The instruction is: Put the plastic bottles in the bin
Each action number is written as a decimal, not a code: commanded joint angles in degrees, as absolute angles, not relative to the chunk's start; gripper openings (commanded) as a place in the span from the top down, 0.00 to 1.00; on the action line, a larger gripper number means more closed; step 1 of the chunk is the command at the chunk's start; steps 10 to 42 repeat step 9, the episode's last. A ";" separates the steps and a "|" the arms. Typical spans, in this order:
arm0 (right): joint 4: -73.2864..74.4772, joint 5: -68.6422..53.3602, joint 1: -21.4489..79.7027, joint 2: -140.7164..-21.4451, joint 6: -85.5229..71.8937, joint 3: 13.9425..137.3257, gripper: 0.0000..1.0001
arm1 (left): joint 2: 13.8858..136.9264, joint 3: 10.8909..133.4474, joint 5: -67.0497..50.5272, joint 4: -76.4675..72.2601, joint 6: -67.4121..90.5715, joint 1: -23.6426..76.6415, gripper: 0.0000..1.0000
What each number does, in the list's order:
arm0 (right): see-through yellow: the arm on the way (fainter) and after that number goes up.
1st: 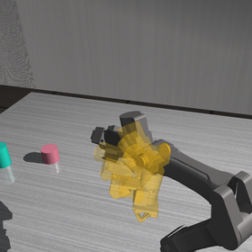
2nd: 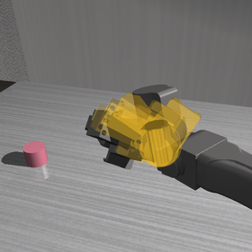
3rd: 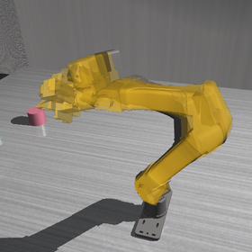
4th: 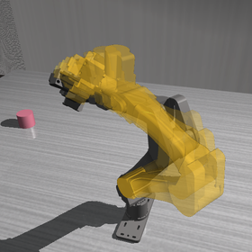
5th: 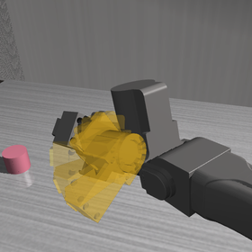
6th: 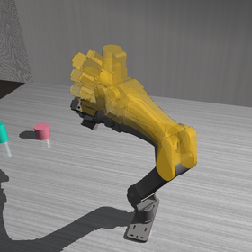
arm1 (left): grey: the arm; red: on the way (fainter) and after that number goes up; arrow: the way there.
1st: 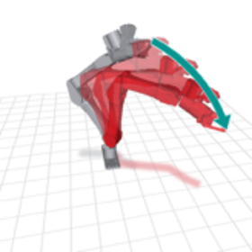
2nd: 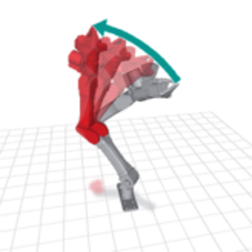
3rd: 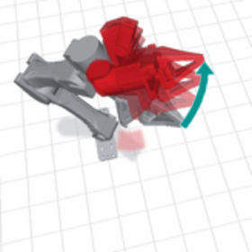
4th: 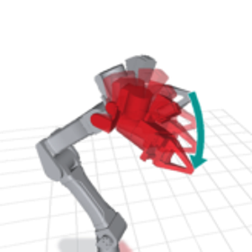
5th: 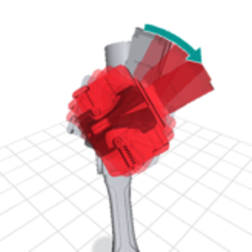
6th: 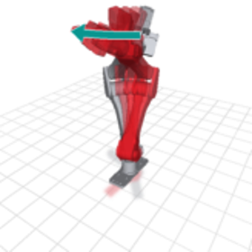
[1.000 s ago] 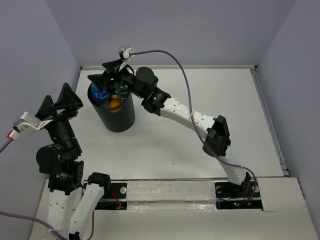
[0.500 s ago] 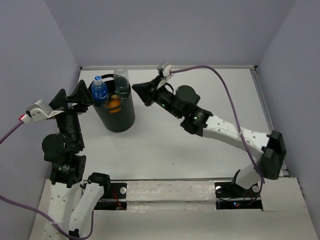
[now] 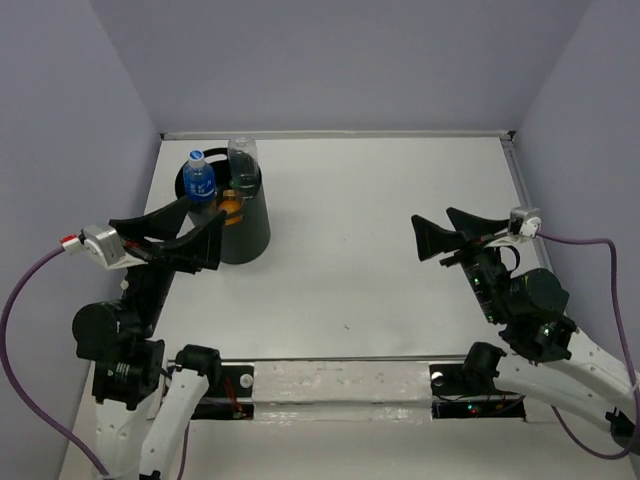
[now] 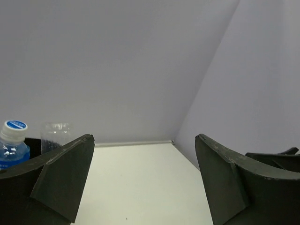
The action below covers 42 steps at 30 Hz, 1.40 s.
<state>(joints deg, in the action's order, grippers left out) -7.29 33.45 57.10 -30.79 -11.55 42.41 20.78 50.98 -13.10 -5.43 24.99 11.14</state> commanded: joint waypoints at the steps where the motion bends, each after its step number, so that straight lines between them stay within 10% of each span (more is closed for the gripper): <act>1: -0.35 39.64 57.48 -28.04 -12.22 40.95 0.00 | 19.69 51.15 -19.34 0.78 26.46 10.99 0.01; 42: 1.74 35.07 57.48 -31.64 -10.20 50.17 0.00 | 21.61 57.38 -16.17 3.96 24.87 10.99 0.01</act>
